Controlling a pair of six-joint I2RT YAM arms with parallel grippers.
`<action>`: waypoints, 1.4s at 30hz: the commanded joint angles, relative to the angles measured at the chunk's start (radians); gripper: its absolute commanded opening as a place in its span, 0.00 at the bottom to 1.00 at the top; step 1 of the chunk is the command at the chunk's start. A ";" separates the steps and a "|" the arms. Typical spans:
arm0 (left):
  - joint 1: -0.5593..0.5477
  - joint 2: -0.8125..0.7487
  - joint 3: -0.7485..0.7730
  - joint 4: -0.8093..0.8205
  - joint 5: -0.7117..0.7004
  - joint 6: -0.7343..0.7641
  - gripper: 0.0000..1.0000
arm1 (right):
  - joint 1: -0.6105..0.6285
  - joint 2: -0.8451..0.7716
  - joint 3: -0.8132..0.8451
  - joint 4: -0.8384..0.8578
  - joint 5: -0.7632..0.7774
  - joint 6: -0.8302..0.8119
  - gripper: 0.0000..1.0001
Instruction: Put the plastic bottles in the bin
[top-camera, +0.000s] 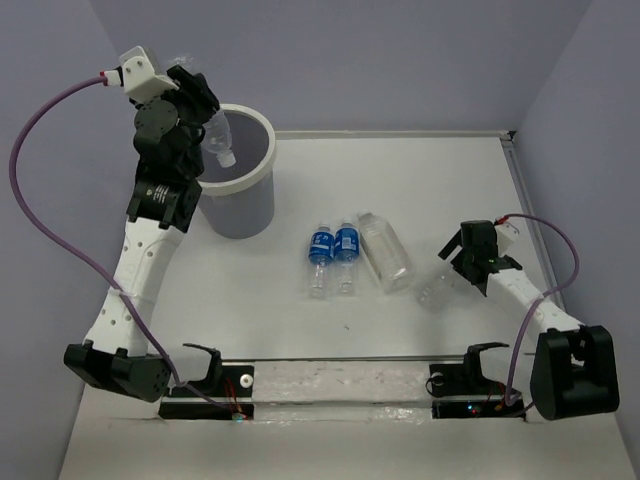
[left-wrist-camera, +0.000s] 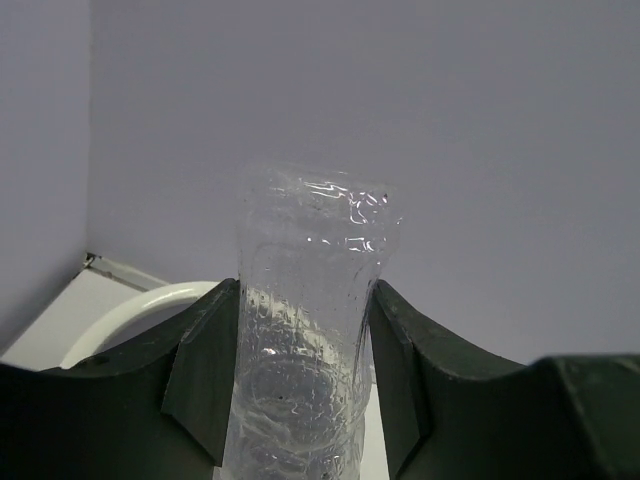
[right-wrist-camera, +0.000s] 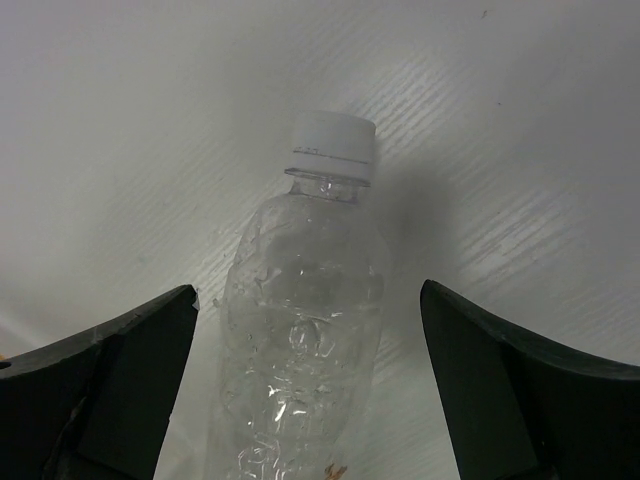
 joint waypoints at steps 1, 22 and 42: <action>0.057 0.037 0.037 0.165 -0.045 0.016 0.47 | 0.006 0.061 0.028 0.085 0.024 0.045 0.92; 0.131 0.177 -0.216 0.426 -0.010 0.043 0.99 | 0.006 -0.290 0.010 -0.011 0.115 -0.032 0.38; 0.091 -0.407 -0.582 0.057 0.665 -0.244 0.99 | 0.603 0.039 0.752 0.373 -0.145 -0.316 0.40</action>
